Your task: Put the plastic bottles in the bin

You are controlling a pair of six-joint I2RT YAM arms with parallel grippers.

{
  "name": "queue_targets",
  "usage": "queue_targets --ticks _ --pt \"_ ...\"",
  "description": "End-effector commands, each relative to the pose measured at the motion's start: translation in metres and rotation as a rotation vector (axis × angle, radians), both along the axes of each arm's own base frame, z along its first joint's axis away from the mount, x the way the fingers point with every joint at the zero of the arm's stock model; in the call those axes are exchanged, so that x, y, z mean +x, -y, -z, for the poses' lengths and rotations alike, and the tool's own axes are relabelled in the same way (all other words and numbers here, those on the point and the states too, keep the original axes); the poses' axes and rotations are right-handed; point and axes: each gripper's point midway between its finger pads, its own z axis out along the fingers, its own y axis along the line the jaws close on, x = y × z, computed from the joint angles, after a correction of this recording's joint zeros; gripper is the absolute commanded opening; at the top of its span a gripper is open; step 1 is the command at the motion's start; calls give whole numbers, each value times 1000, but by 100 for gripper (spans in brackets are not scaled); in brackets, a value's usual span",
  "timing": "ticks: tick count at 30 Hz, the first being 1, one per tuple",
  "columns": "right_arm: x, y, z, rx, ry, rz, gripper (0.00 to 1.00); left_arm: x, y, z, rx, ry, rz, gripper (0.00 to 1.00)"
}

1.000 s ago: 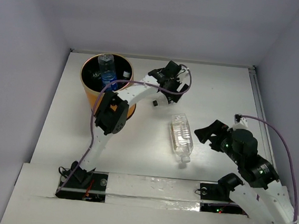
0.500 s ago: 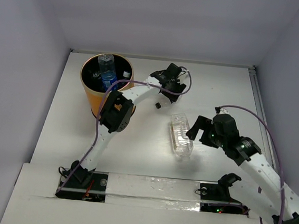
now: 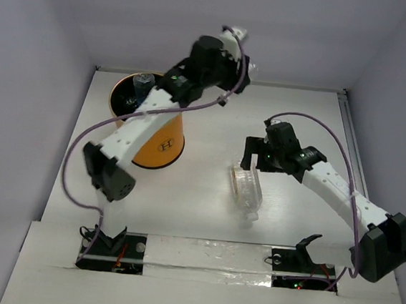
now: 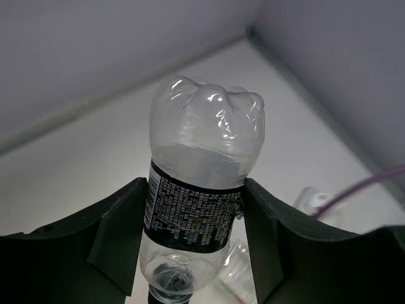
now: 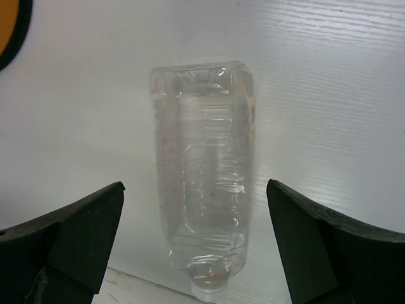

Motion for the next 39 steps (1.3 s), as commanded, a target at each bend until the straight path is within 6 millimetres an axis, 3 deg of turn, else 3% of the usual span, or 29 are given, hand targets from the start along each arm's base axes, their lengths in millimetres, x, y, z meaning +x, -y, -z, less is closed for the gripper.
queue_targets --ticks 1,2,3,4,5,6,7,8,9,10,12,14,15,16,18,19,20,25,27,31,32,35,39 --pt "21 -13 -4 -45 34 -92 100 -17 -58 -116 -208 169 -129 37" --pt "28 -16 -10 -48 43 -102 100 -18 -71 -123 -228 173 -155 36" --pt "31 -18 -7 -64 34 -114 100 -24 -100 -145 -284 194 -207 36" --pt "34 -20 -3 -73 21 -125 100 -21 -111 -136 -294 180 -236 36" --pt "37 -23 4 -81 -3 -135 100 -24 -126 -141 -316 188 -260 36" --pt "38 -25 8 -86 -15 -144 100 -40 -146 -161 -358 227 -284 36" --pt "38 -28 12 -83 -33 -158 100 -35 -165 -152 -369 219 -338 36" --pt "37 -31 21 -83 -63 -174 100 -40 -178 -157 -385 235 -363 36" --pt "36 -35 25 -77 -79 -193 100 -57 -194 -174 -414 280 -383 36" --pt "36 -35 29 -82 -90 -198 100 -55 -213 -168 -406 283 -443 36" --pt "35 -33 43 -112 -127 -207 100 -72 -236 -179 -418 329 -489 36" --pt "33 -31 52 -131 -154 -210 100 -72 -260 -168 -393 335 -571 36" --pt "32 -33 58 -131 -174 -220 100 -78 -268 -170 -397 352 -588 36" --pt "32 -33 62 -131 -182 -224 100 -76 -274 -158 -381 338 -614 36" --pt "31 -34 68 -134 -198 -226 100 -79 -288 -151 -383 341 -656 36" --pt "31 -35 74 -140 -212 -228 100 -76 -292 -137 -373 317 -673 35" --pt "32 -35 78 -143 -220 -231 100 -79 -299 -137 -379 325 -692 35" --pt "33 -40 92 -140 -245 -247 100 -73 -315 -108 -346 310 -753 35" --pt "34 -44 90 -112 -237 -244 92 -68 -318 -98 -337 305 -761 35" --pt "43 -59 64 -20 -153 -246 74 -52 -319 -69 -317 310 -763 35" --pt "43 -64 55 11 -134 -256 72 -49 -323 -71 -321 333 -770 35" --pt "41 -82 10 145 -55 -293 68 -42 -325 -67 -317 355 -782 36" --pt "45 -100 -74 303 85 -313 67 -35 -329 -60 -300 369 -801 43"
